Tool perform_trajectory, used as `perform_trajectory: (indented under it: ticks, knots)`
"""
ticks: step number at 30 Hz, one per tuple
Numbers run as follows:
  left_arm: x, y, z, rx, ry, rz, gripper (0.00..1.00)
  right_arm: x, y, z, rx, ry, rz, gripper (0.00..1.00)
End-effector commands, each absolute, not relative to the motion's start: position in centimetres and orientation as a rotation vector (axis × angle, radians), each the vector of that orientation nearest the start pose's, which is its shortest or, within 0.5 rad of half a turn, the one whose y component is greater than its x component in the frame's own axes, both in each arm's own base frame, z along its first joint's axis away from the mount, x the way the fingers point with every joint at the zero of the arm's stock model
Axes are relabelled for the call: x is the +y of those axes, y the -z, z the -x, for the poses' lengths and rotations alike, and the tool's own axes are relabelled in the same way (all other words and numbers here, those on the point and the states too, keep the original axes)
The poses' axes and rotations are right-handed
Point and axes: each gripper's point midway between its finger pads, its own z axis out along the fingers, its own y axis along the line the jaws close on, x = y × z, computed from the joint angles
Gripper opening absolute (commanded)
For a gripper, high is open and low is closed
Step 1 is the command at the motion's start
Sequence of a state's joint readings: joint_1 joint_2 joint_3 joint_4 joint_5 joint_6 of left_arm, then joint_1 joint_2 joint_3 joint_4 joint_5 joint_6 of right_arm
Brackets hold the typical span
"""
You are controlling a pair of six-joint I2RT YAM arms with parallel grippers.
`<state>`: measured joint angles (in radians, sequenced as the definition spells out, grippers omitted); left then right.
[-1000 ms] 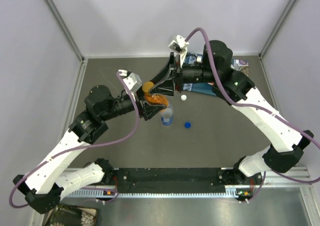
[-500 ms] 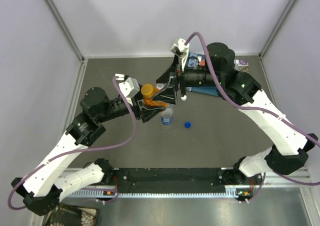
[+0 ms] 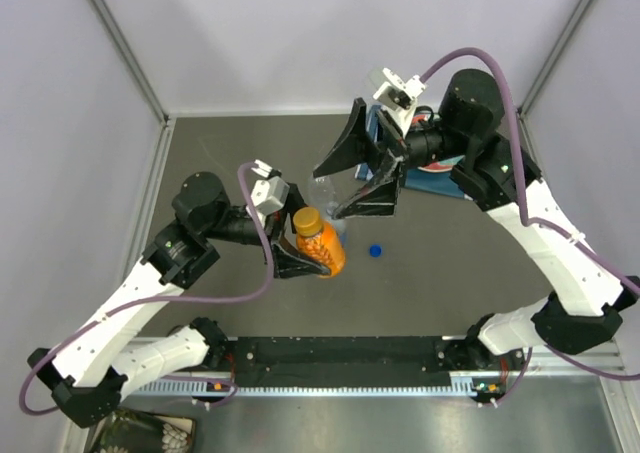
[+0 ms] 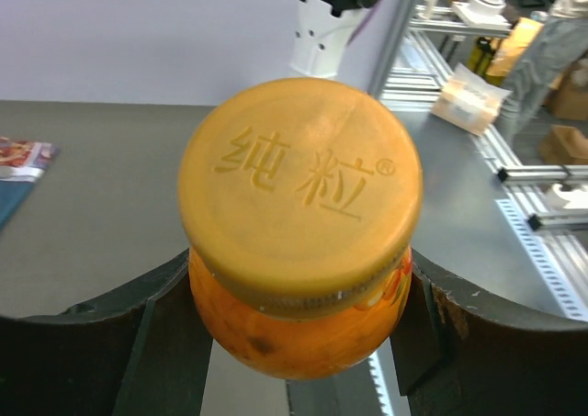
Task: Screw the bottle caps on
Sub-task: Screw the bottle cap onto the plastic bottle.
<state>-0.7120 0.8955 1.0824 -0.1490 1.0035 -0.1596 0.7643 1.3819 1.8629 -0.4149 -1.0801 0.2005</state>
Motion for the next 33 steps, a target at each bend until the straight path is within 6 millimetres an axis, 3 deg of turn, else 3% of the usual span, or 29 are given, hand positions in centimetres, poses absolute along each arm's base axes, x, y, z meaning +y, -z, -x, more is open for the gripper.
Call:
perform_trajectory:
  ticks: [1,8,17,26,33]
  knots:
    - [-27.9,-39.8,-7.5,1.173,1.532,-1.321,0.0,32.5,-52.0,-9.0,0.971,-1.674,1.465,0.82]
    - [-28.5,-40.3,-8.3,1.17,1.518,-1.316,0.0,32.9,-50.6,-9.0,1.002,-1.719,1.499,0.81]
    - [-28.8,-41.1,-8.7,1.169,1.505,-1.306,0.0,34.3,-47.5,-10.5,1.097,-1.725,1.495,0.79]
    - [-29.0,-41.0,-9.1,1.177,1.496,-1.3,0.0,35.4,-47.0,-10.0,1.093,-1.749,1.534,0.77]
    - [-28.9,-40.9,-9.1,1.169,1.474,-1.298,0.0,34.9,-47.0,-9.1,1.069,-1.767,1.562,0.73]
